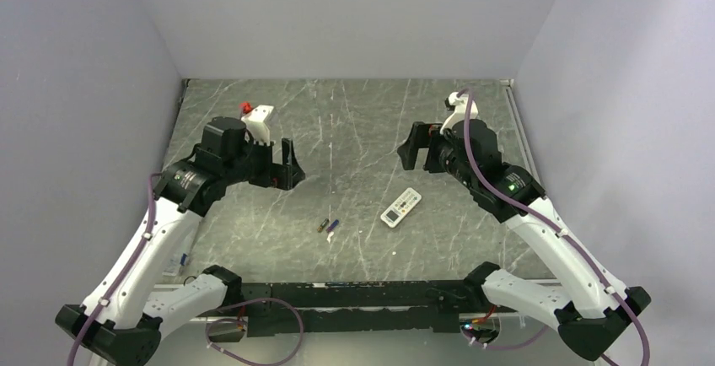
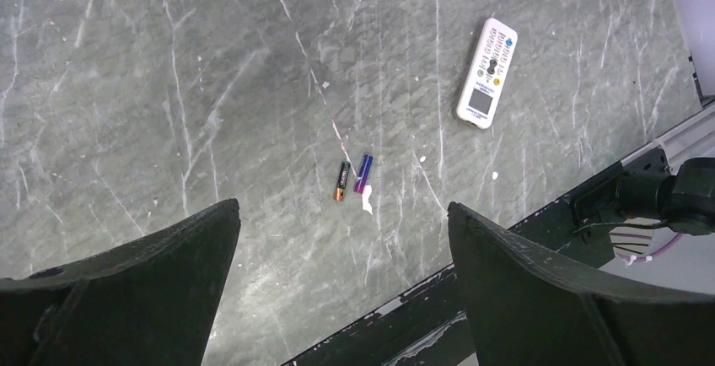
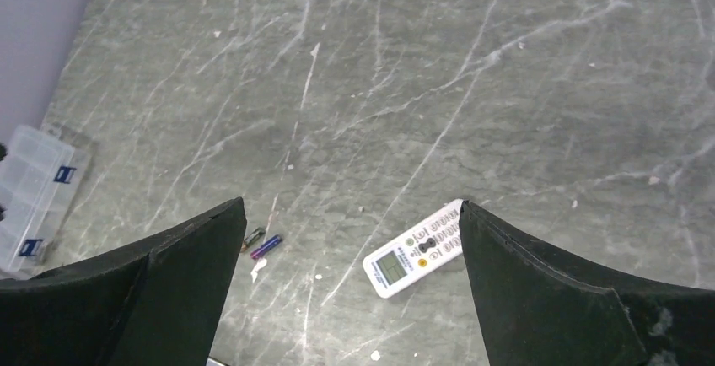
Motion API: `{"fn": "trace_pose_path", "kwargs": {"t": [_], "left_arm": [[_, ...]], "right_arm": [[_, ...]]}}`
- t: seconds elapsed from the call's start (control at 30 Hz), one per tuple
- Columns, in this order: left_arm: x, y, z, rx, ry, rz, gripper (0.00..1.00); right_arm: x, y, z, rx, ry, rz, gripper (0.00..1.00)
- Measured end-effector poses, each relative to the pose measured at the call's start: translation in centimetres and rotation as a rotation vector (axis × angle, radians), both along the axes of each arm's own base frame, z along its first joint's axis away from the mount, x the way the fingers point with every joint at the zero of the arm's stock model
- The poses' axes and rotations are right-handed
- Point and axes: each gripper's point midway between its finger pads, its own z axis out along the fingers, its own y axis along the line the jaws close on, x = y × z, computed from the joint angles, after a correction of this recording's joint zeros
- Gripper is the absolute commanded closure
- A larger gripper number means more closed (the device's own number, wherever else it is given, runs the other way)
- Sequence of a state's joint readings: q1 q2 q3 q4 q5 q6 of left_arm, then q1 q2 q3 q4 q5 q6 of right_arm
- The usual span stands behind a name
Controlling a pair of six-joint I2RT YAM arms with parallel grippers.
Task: Load the batteries into the remote control
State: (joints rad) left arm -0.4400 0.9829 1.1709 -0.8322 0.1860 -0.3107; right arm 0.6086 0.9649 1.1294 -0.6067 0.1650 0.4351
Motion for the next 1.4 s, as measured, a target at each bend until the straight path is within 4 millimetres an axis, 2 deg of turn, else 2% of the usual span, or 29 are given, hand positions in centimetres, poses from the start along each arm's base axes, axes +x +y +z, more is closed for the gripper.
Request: {"fn": "trace_pose_path", "kwargs": {"t": [0.4, 0.6, 0.73, 1.03, 1.4], "left_arm": [[-0.5, 0.8, 0.3, 0.015, -0.012, 0.023, 0.01], [-0.6, 0.8, 0.1, 0.015, -0.01, 0.022, 0.01], [-0.8, 0.8, -0.1, 0.013, -0.003, 0.017, 0.01], [-1.6, 0.6, -1.2, 0.006, 0.026, -0.006, 0.01], [-2.6, 0.2, -2.4, -0.018, 0.072, -0.027, 0.01]], "right_arm": [[-0.7, -2.2, -2.2, -0.091, 0.079, -0.076, 0.0], [-1.4, -2.7, -3.7, -0.126, 0.124, -0.078, 0.0], [-2.0, -3.0, -5.6, -0.16, 0.19, -0.077, 0.01], [-3.7, -3.3, -11.5, -0.208, 0.367, -0.095, 0.03], [-3.6, -3.2, -15.8, -0.33, 0.499, -0.076, 0.03]]}}
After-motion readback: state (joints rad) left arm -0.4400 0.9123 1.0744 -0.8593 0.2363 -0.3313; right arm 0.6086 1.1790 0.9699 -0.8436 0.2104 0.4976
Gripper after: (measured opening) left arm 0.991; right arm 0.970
